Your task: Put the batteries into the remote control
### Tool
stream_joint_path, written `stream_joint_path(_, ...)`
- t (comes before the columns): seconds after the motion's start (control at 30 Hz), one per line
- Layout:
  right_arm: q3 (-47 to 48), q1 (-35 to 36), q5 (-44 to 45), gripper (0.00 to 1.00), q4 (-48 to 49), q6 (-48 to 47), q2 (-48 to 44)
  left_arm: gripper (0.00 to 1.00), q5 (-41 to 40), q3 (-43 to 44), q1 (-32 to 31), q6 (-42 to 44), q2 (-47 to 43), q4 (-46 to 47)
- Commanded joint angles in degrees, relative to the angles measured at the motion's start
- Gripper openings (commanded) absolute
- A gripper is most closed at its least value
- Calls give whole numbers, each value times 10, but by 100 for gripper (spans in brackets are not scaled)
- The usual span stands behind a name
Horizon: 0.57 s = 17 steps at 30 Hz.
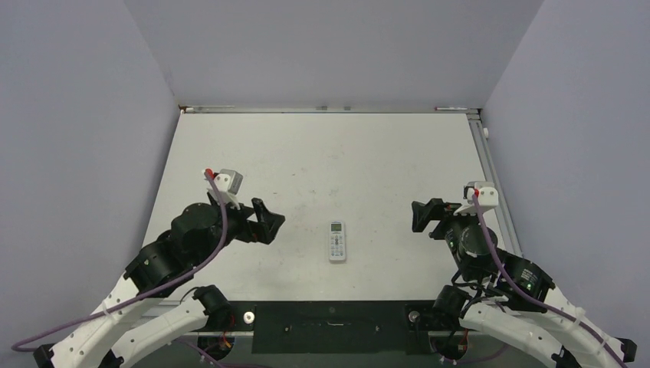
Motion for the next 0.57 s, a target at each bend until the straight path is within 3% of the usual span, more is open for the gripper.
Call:
stream_joint_path(0.0, -41, 2, 52, 78, 46, -17, -26, 96, -6, -52, 4, 23, -78, 54)
stream_joint_path(0.27, -85, 1, 62, 77, 64, 1, -53, 96, -23, -181, 4, 28, -213, 103)
stream_joint_path(0.53, -60, 2, 70, 78, 41, 24, -1, 96, -24, -190, 4, 33, -230, 107)
